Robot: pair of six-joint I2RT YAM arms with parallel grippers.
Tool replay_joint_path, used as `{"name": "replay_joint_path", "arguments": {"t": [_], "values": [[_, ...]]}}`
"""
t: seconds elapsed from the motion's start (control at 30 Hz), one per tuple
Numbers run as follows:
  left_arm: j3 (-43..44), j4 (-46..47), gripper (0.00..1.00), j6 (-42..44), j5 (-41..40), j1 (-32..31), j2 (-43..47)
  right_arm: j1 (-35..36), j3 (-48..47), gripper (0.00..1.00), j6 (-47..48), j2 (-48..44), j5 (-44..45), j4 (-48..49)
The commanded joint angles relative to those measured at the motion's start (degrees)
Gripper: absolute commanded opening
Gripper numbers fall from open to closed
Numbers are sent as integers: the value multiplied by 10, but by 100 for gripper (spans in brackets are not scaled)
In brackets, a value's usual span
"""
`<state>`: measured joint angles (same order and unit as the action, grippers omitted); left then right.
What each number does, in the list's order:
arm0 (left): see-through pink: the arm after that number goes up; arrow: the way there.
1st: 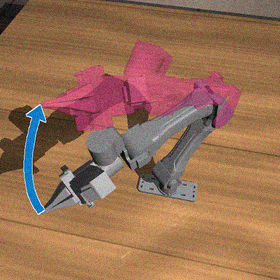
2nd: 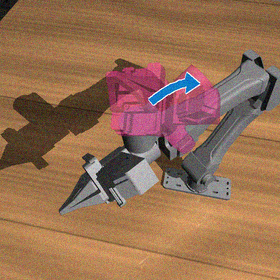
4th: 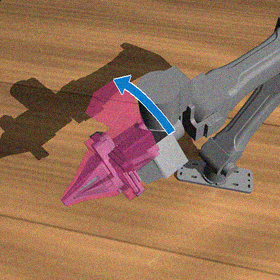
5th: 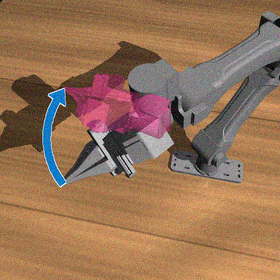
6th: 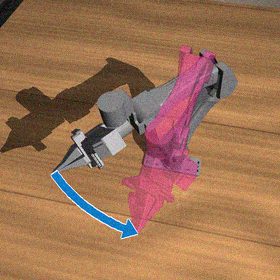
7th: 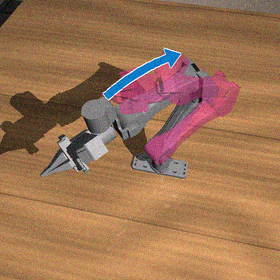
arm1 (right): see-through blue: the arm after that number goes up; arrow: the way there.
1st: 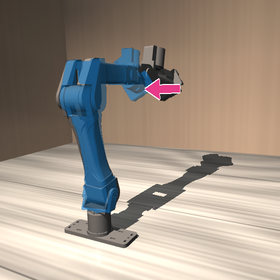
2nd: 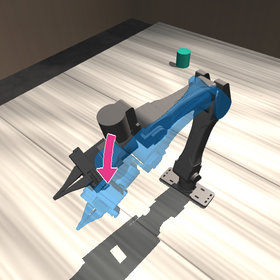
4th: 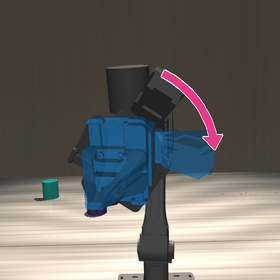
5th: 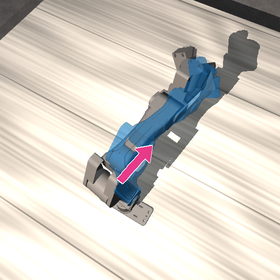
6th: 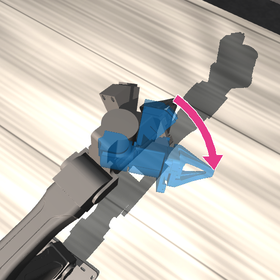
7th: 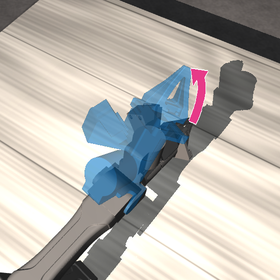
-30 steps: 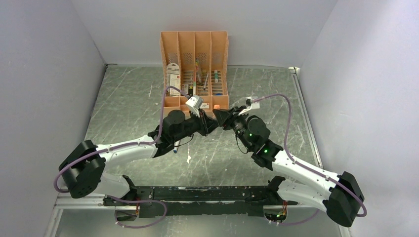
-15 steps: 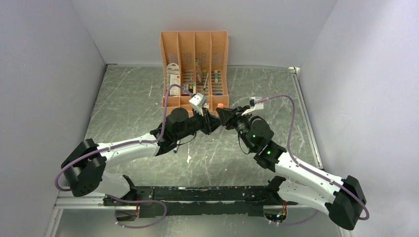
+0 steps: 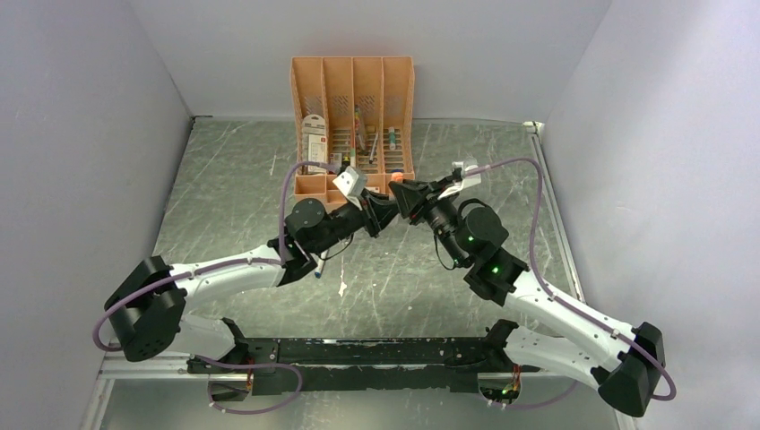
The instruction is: Insert the pens into the pen caps
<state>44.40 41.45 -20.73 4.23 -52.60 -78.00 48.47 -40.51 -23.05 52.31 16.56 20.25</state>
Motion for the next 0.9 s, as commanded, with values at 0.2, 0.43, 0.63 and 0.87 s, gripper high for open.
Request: {"name": "replay_joint_path", "arguments": {"t": [0.2,0.43,0.63,0.87], "values": [[-19,163,7,158,14,3,21,26,-33,0,46,15,-80,-13],[0,155,7,163,8,2,21,27,-40,0,64,23,-83,-25],[30,116,7,151,-3,4,24,30,-33,0,81,14,-74,-32],[52,96,7,129,-2,4,22,31,-26,6,93,6,-58,-42]]}}
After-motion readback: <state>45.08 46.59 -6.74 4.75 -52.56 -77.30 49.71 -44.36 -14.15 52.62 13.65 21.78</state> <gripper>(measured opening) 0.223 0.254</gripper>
